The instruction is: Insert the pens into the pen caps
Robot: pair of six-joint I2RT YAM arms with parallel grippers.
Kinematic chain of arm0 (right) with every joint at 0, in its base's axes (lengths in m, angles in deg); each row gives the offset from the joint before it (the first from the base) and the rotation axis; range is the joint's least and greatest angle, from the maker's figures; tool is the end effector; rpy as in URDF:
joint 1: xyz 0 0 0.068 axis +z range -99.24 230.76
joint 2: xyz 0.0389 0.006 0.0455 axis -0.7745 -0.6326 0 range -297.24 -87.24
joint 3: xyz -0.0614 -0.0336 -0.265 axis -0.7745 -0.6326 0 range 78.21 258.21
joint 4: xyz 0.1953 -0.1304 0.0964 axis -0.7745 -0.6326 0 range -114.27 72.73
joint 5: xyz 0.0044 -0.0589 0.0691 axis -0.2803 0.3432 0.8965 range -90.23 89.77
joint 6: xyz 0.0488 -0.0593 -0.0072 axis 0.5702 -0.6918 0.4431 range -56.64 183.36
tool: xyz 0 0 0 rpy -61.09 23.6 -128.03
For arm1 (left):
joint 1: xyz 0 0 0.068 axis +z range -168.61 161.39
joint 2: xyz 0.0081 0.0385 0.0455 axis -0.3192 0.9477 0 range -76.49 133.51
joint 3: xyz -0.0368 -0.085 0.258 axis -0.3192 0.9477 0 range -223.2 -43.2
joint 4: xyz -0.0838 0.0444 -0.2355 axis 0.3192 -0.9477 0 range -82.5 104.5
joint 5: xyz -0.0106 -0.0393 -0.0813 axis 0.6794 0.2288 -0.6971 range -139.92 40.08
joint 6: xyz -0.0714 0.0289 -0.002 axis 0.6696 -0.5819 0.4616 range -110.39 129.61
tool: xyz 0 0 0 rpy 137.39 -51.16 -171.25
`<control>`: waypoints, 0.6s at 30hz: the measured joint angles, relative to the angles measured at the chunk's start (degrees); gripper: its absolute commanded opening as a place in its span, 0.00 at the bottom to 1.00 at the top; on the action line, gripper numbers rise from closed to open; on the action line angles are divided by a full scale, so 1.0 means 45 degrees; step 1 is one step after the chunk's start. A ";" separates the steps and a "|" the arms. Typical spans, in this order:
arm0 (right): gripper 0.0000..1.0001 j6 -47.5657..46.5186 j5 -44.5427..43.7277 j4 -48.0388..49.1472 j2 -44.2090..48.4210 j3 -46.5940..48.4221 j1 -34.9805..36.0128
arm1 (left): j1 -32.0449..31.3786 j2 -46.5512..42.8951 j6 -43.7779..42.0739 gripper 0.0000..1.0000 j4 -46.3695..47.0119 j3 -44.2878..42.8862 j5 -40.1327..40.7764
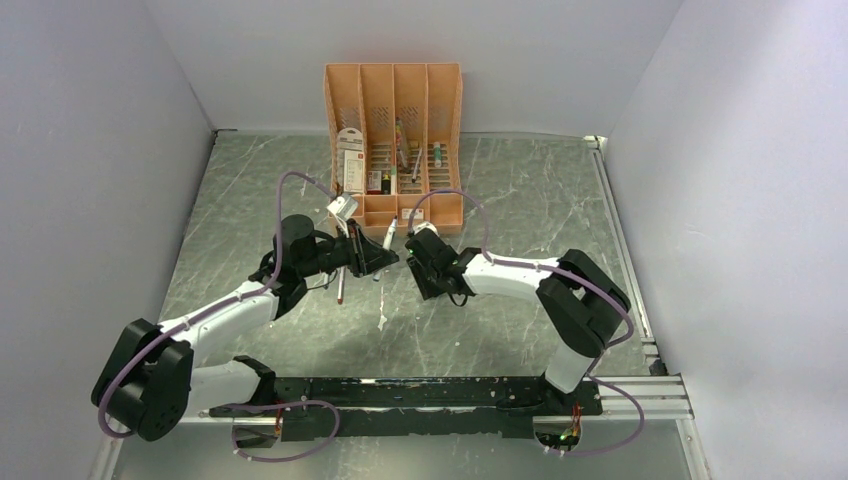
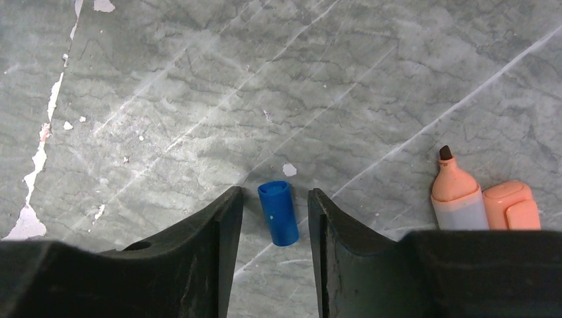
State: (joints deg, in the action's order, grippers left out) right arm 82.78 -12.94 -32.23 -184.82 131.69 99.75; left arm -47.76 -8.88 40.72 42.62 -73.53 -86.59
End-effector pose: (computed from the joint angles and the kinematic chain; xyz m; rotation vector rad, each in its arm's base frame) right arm 0.2325 0.2455 0.1363 -0.5792 2.5043 0.1633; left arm 0.2157 -0.1650 0.2429 0.4817 1.8267 -1.2981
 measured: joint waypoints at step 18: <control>0.00 -0.0053 0.0335 0.0073 0.0121 -0.0146 0.0024 | 0.0000 0.0155 0.0102 0.07 0.0165 0.0005 -0.0015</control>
State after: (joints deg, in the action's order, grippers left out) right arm 82.54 -11.43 -31.90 -184.28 131.03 99.86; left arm -47.76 -8.18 41.18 43.37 -73.51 -86.65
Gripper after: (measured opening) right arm 0.140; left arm 0.234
